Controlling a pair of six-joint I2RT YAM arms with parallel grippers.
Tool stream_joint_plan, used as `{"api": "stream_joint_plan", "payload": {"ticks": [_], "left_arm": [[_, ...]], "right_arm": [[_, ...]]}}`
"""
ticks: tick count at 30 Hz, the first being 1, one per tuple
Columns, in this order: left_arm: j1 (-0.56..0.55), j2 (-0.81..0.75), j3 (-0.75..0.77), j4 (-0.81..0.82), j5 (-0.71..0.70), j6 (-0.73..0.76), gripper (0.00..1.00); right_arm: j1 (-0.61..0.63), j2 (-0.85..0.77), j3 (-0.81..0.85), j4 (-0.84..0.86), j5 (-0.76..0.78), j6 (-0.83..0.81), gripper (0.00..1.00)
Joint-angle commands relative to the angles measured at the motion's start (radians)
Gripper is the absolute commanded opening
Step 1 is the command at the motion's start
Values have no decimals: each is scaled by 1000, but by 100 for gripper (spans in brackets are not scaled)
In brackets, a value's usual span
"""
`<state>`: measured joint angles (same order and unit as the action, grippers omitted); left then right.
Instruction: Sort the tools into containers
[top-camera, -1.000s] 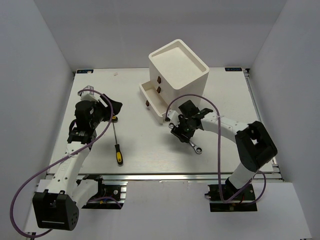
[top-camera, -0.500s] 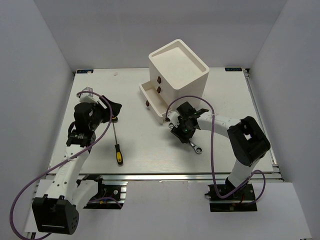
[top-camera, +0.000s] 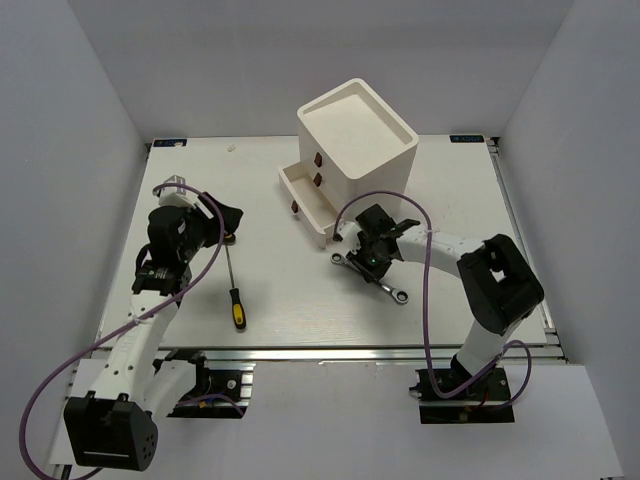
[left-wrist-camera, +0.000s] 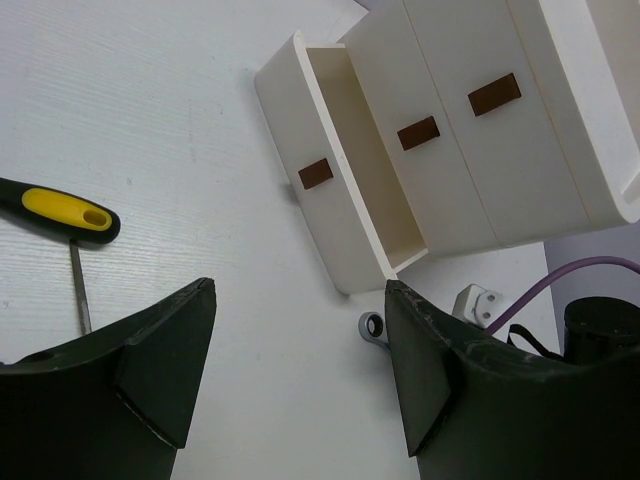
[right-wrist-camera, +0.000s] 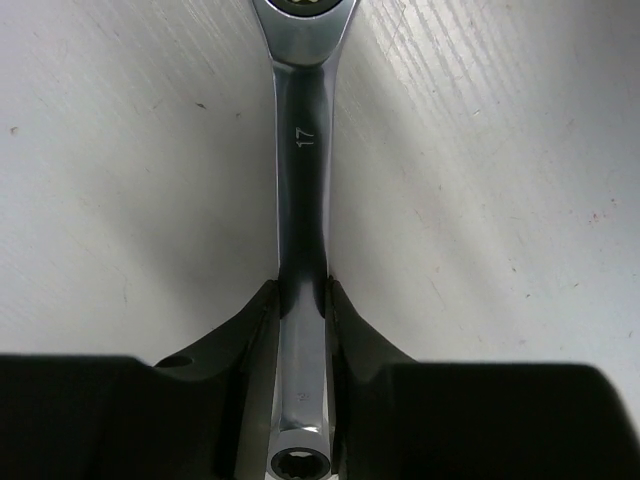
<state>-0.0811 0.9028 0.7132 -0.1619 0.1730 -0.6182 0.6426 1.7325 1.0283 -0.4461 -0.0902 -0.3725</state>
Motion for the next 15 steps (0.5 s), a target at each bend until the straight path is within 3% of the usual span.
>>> {"api": "stream_joint_plan", "payload": {"ticks": [1, 3, 15], "left_arm": [[0, -35, -9, -16, -10, 11, 78], [0, -42, -12, -18, -12, 9, 78], [0, -59, -18, -25, -10, 8, 78]], "right_arm": [[2, 35, -91, -36, -11, 20, 4], [2, 12, -91, -29, -14, 20, 0], [-1, -178, 68, -98, -129, -16, 0]]}}
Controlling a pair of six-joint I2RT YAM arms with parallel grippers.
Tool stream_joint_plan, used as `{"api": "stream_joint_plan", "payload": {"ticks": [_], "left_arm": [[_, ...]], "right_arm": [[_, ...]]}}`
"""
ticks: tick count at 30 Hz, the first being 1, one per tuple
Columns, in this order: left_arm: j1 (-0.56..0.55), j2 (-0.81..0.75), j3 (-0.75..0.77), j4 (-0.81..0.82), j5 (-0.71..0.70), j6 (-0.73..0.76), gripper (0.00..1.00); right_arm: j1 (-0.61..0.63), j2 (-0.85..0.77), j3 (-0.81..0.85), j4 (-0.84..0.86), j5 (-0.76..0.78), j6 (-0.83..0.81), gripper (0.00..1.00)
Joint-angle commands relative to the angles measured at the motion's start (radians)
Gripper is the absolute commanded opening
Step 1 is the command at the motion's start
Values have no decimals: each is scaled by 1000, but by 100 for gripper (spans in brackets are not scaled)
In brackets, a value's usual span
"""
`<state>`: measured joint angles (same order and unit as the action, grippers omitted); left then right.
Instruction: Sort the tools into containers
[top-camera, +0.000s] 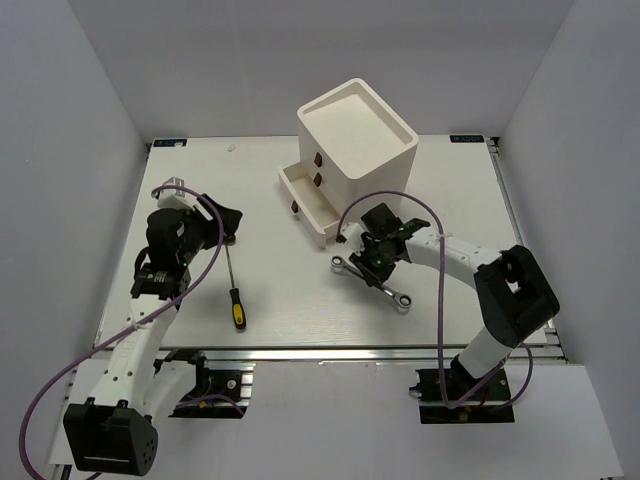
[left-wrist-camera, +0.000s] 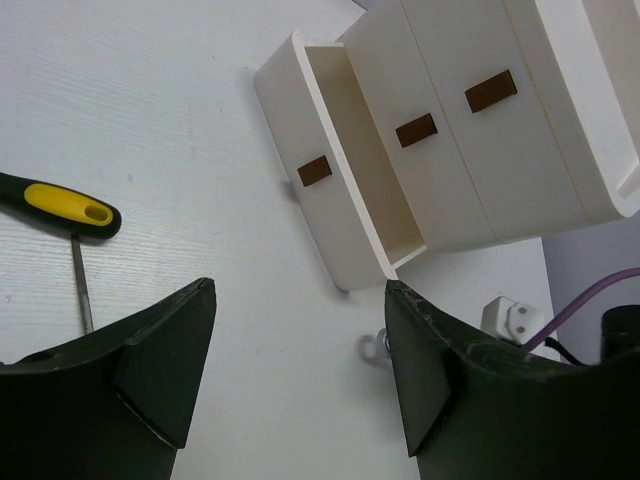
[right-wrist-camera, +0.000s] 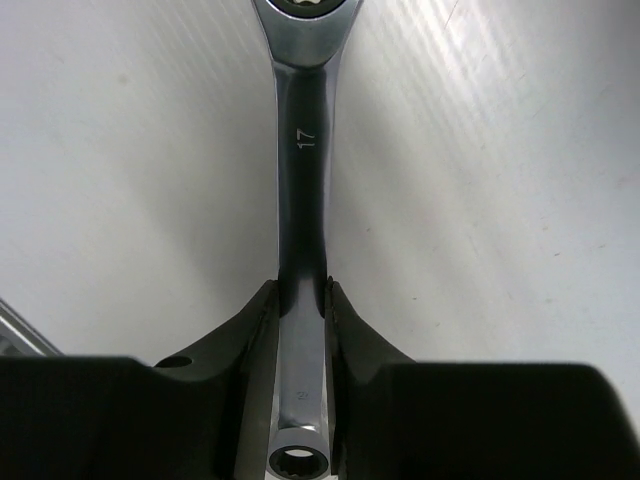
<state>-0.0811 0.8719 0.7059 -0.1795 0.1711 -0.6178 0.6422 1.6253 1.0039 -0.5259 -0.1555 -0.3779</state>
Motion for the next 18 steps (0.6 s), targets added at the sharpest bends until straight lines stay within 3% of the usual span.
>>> {"api": "stream_joint_plan", "payload": {"ticks": [1, 9, 14, 18], "left_arm": [[0, -30, -11, -9, -8, 7, 78], [0, -45, -19, -12, -10, 4, 78], [1, -37, -23, 3, 2, 0, 78], [1, -40, -14, -5, -4, 4, 78]], "right_arm": [[-1, -73, 105, -28, -70, -7, 0], [5, -48, 277, -77, -122, 23, 0], [66, 43, 534, -98, -90, 71, 0], [132, 183, 735, -106, 22, 111, 0]]}}
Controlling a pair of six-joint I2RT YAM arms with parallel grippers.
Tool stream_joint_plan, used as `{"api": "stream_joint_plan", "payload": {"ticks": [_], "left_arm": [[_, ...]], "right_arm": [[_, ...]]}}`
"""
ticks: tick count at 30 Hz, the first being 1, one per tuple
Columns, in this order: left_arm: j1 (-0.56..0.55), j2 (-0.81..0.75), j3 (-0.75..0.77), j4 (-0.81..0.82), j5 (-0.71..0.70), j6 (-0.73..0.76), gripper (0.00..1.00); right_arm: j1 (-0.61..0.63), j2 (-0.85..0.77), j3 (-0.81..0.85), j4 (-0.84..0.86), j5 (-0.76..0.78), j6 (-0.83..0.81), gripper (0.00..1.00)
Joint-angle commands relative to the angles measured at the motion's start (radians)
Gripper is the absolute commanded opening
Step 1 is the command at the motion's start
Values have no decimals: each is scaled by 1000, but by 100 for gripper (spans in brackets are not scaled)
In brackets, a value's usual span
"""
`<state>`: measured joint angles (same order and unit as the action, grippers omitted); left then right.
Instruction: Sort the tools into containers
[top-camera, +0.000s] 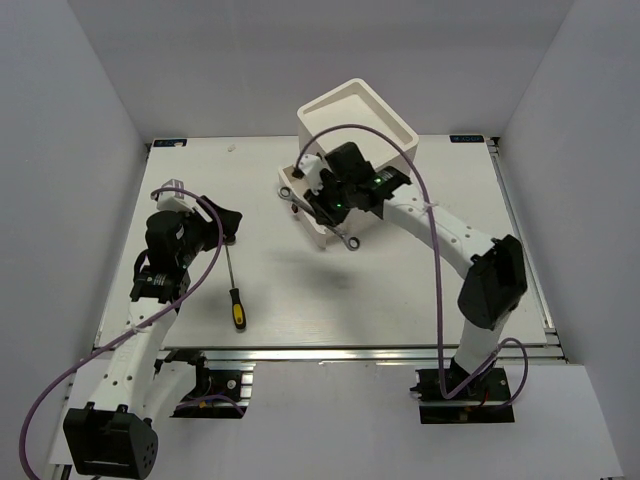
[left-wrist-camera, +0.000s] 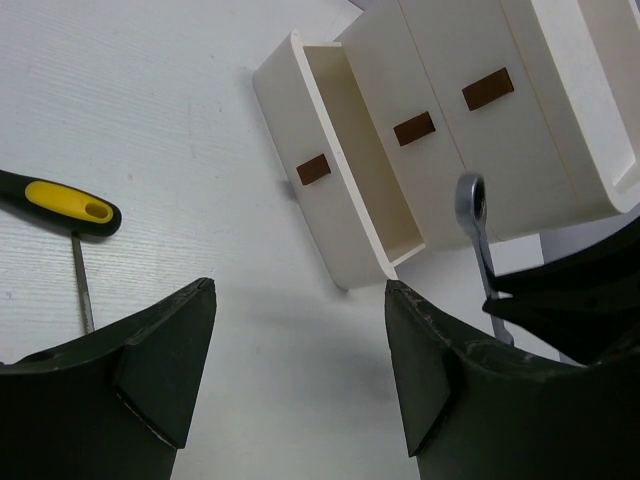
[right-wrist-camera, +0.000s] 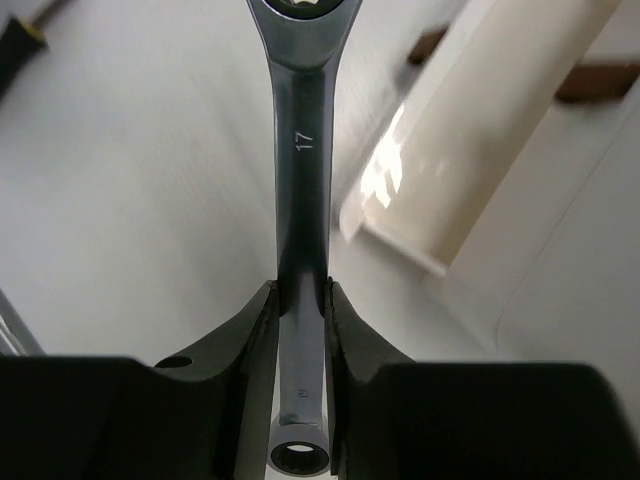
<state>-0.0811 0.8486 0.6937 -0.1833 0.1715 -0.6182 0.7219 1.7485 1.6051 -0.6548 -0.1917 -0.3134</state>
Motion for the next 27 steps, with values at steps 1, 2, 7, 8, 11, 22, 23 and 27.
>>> {"api": "stream_joint_plan", "payload": {"ticks": [1, 2, 7, 8, 11, 22, 23, 27], "left_arm": [[0, -19, -2, -8, -7, 6, 78], [1, -26, -2, -10, -9, 8, 78], [0, -46, -19, -10, -15, 5, 78], [0, -48, -22, -10, -15, 2, 78], [0, -51, -29, -5, -10, -2, 79], [0, -29, -20, -1, -1, 3, 79], [0, -31, -22, -1, 0, 3, 79], [0, -29, -26, 4, 0, 2, 79]], "right_arm": [[62, 87, 179, 12, 78, 65, 0], [76, 117, 220, 8, 98, 74, 0], [86, 279, 426, 10, 254, 112, 0], [86, 295, 435, 29, 276, 115, 0], [82, 347, 467, 66, 348, 117, 0], [37, 486, 585, 172, 480, 53, 0], [33, 493, 584, 178, 491, 48, 0], [31, 500, 564, 227, 515, 30, 0]]}}
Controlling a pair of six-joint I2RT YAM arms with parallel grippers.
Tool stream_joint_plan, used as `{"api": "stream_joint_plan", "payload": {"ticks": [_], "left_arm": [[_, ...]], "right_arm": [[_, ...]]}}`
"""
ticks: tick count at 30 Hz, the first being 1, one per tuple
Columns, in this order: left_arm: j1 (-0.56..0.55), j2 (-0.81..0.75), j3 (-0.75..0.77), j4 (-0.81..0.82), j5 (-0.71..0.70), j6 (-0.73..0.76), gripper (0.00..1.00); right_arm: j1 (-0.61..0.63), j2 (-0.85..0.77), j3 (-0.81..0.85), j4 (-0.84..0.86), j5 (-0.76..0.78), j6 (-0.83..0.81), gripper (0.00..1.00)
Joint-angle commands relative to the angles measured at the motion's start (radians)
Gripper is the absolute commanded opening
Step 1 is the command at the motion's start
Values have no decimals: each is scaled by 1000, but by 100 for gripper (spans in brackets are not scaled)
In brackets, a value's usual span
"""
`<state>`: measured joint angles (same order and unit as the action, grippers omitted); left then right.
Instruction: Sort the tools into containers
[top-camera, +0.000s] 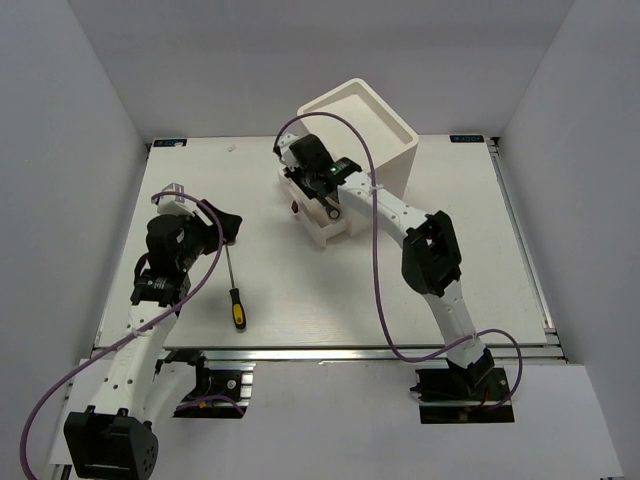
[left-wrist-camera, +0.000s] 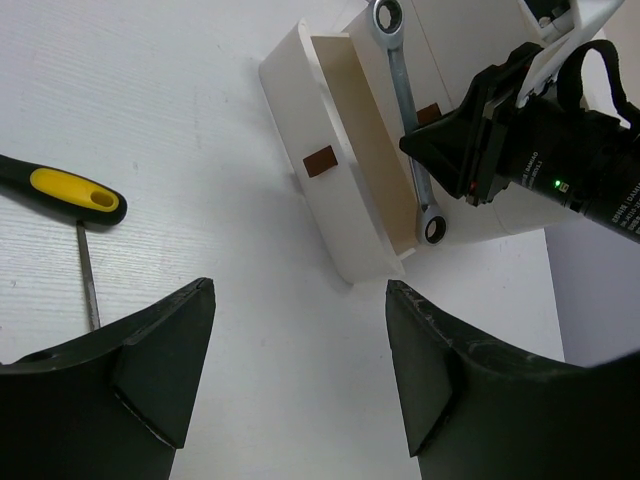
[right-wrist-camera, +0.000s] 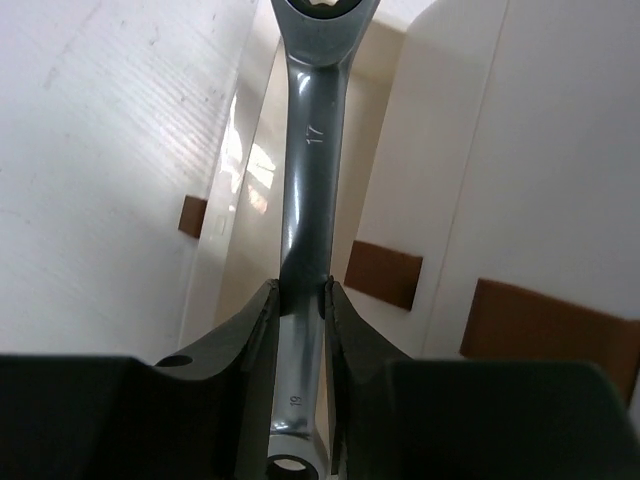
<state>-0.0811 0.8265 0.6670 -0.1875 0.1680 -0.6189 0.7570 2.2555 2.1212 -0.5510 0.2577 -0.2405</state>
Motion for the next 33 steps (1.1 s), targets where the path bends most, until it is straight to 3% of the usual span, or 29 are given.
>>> {"api": "stream_joint_plan", "payload": {"ticks": [1, 4, 5, 7, 12, 16, 18, 21, 22, 23, 24, 27, 30, 31, 33], "left_arm": [[1, -6, 2, 11, 5, 2, 79], [0, -4, 2, 13, 8, -1, 79], [1, -3, 3, 14, 8, -1, 79], [0, -1, 6, 16, 13, -2, 79], [1, 10, -12, 69, 47, -31, 78], [1, 43, -23, 118, 79, -65, 71], [0, 65, -26, 144, 96, -90, 63], [-2, 132, -40, 265, 163, -136, 38], [-6, 157, -38, 282, 182, -145, 32], [-12, 210, -34, 295, 198, -153, 24], [-23, 235, -17, 307, 200, -153, 23], [-69, 339, 26, 329, 177, -142, 22], [-115, 449, 77, 303, 144, -127, 26], [-127, 476, 106, 300, 139, -125, 27], [-137, 541, 124, 304, 134, -127, 35]], "right_arm": [[-4, -4, 46, 140, 74, -43, 0], [-5, 18, 49, 155, 109, -48, 1], [-4, 21, 48, 158, 110, -51, 19], [-4, 18, 37, 160, 100, -52, 33], [-4, -17, 8, 158, 66, -42, 38], [-7, -51, 2, 143, 20, -31, 40], [-11, -88, 28, 103, -146, -43, 37], [-50, -171, 68, -32, -554, -153, 5], [-83, -201, 53, -44, -652, -184, 0], [-103, -270, -7, -29, -820, -219, 0], [-123, -307, -44, -1, -884, -223, 0], [-198, -425, -176, 208, -888, -64, 0], [-286, -439, -112, 283, -815, 91, 39], [-329, -436, -95, 283, -802, 111, 61], [-379, -433, -70, 292, -764, 127, 70]]}}
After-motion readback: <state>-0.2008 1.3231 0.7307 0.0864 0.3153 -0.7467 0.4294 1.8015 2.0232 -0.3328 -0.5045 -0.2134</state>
